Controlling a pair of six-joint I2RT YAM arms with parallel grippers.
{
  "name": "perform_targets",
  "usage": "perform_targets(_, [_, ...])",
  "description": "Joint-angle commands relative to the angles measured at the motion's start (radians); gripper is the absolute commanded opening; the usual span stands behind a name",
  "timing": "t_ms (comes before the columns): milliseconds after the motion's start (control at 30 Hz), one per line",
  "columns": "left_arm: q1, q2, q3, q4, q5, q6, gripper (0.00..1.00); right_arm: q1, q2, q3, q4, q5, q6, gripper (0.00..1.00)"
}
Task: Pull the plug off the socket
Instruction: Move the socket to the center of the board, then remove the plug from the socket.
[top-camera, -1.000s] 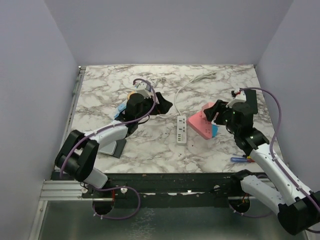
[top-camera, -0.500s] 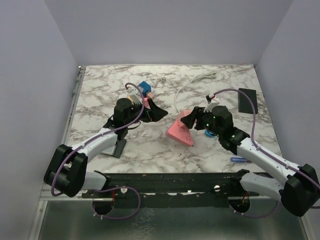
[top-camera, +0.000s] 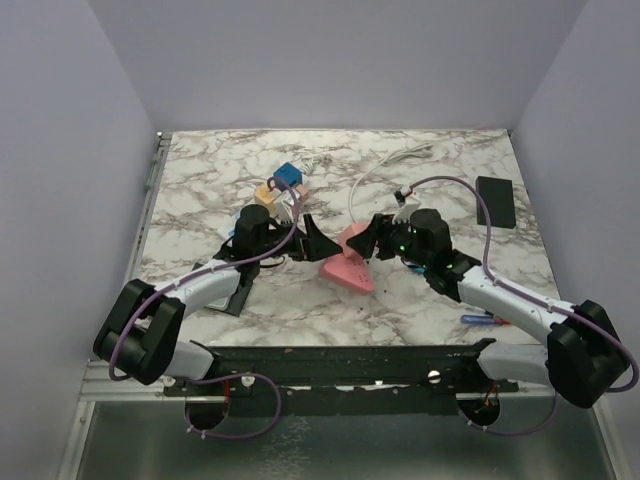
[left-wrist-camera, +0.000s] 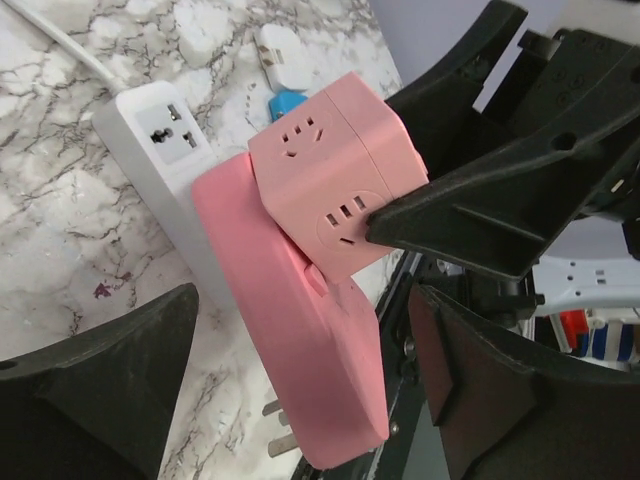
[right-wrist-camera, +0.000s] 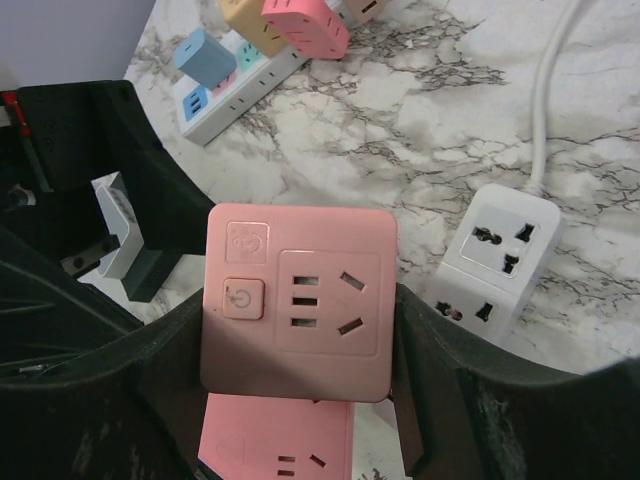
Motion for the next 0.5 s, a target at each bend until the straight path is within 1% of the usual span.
perform_targets(0, [-0.010,0.040,0.035,0.035,0.085,0.028,0.84,0.006,0.010,0.049,0.113,-0.092,-0.010,0.01])
perform_targets(67, [-0.011,0.059,0.045,0.035,0.103,0.029,0.74,0.005,0.012,0.051,0.102,-0.087,-0.015,0.01])
perform_targets(200, [-0.016,0.086,0.053,0.038,0.121,0.029,0.63,0.005,0.016,0.054,0.090,-0.082,-0.025,0.01])
perform_targets(467, [-0.017,0.112,0.058,0.038,0.127,0.020,0.51,0.007,0.026,0.057,0.093,-0.066,-0.036,0.01])
